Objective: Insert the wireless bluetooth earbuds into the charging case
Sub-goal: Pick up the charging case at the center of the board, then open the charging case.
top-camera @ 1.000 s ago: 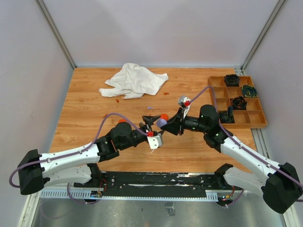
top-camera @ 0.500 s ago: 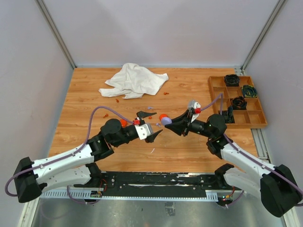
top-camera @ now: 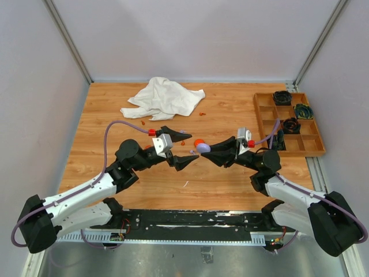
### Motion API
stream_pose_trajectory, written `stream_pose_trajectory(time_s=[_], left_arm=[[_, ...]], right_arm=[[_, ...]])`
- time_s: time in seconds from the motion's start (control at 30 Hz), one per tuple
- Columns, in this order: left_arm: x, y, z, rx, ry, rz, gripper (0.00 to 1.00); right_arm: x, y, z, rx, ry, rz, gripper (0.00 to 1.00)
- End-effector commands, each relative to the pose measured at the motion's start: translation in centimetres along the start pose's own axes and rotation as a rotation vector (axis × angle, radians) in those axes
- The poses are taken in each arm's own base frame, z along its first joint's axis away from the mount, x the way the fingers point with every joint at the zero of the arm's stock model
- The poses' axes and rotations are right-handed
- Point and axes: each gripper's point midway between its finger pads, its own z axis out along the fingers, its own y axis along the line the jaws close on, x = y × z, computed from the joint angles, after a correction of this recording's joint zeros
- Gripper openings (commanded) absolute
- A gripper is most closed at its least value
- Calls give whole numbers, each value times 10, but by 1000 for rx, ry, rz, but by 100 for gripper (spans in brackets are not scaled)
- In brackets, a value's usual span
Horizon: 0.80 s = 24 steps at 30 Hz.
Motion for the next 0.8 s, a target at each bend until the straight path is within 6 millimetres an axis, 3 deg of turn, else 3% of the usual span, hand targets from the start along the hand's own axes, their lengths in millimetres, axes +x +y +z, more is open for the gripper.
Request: stream_pose_trajectory(time_s=[0.0, 0.77], left_arm=[[-12, -9, 5, 68, -64, -90, 79], [-12, -7, 22, 117, -53, -203, 76]], right_arm=[[-22, 12, 0, -65, -78, -76, 1], [-30, 28, -1, -148, -73, -93, 1]])
